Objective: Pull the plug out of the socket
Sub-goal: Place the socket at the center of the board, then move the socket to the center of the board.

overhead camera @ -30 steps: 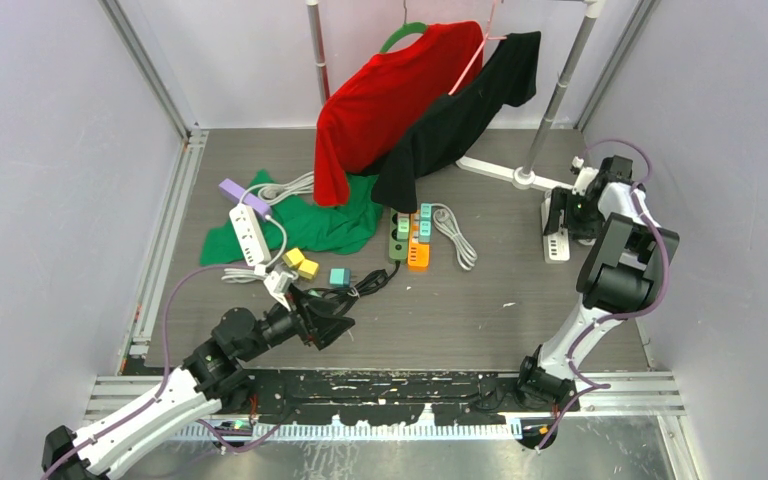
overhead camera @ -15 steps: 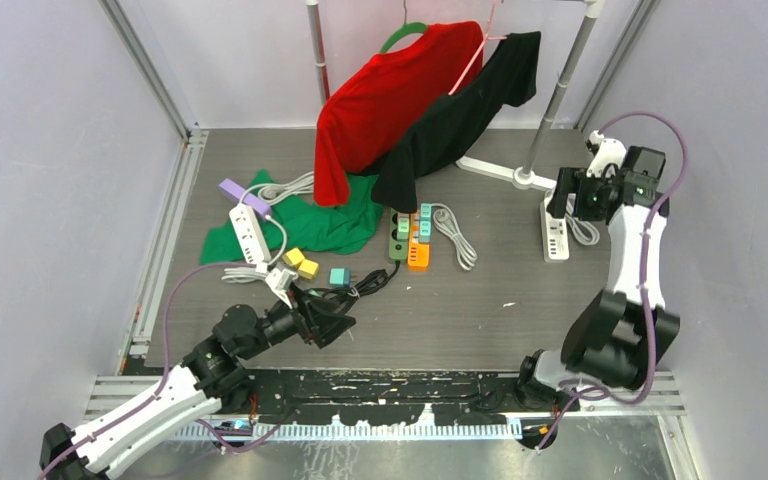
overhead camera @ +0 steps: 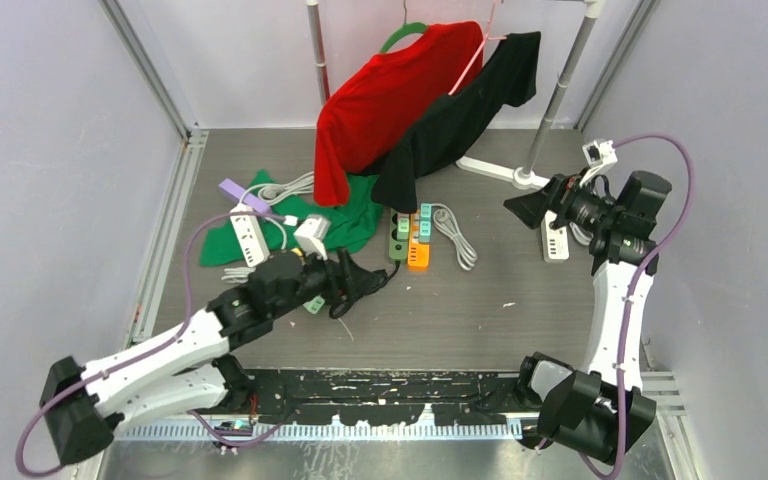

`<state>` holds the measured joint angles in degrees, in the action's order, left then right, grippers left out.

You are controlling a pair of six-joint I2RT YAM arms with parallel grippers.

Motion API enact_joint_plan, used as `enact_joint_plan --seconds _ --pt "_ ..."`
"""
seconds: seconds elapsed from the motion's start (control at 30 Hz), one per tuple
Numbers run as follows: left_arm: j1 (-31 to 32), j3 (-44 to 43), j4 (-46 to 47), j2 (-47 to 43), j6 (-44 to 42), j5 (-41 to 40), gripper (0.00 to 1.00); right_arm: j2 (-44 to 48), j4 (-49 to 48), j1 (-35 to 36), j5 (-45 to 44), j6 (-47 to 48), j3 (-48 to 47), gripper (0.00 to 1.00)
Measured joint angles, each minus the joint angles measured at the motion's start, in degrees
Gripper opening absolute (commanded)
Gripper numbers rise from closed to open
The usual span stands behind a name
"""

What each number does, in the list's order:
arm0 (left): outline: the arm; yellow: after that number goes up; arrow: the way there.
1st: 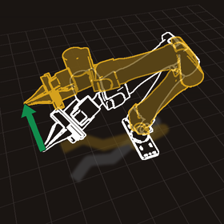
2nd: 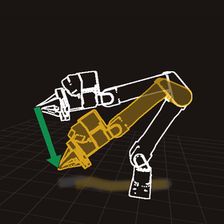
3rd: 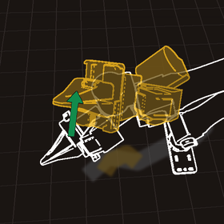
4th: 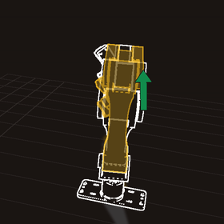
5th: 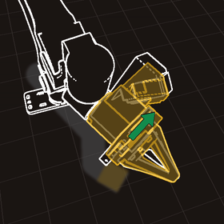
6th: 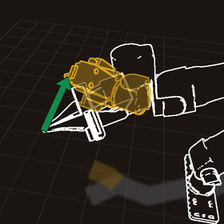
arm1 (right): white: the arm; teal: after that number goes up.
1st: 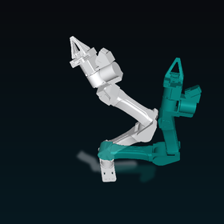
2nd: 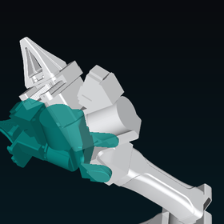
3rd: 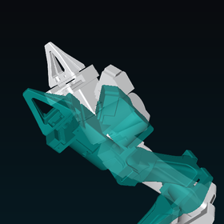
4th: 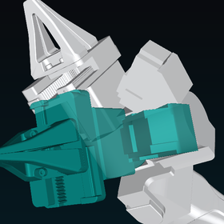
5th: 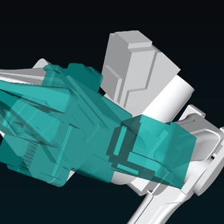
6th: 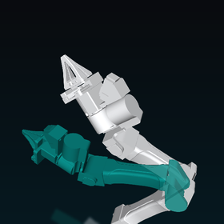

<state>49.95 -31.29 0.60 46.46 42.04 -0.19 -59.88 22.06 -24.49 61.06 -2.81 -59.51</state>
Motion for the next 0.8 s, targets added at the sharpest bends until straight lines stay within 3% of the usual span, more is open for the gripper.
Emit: enact_joint_plan --seconds 0.13,0.3,0.53,0.8 --pt "6.45 -9.33 -4.61 11.08 0.44 -9.01 0.7 -0.39 -3.28 0.0 2.73 -3.85 5.7 1.0" --pt "12.98 -23.21 -10.73 28.13 0.79 -20.06 0.72 -1.14 -3.08 0.0 2.25 -4.68 6.38 1.0" --pt "13.44 -36.5 -15.06 50.45 -0.31 -25.49 0.71 -1.14 -1.29 0.0 -1.92 -4.33 4.94 1.0" --pt "11.56 -44.22 -18.16 62.34 -1.9 -25.24 0.71 -1.11 0.37 0.02 -4.96 -3.37 4.57 1.0"
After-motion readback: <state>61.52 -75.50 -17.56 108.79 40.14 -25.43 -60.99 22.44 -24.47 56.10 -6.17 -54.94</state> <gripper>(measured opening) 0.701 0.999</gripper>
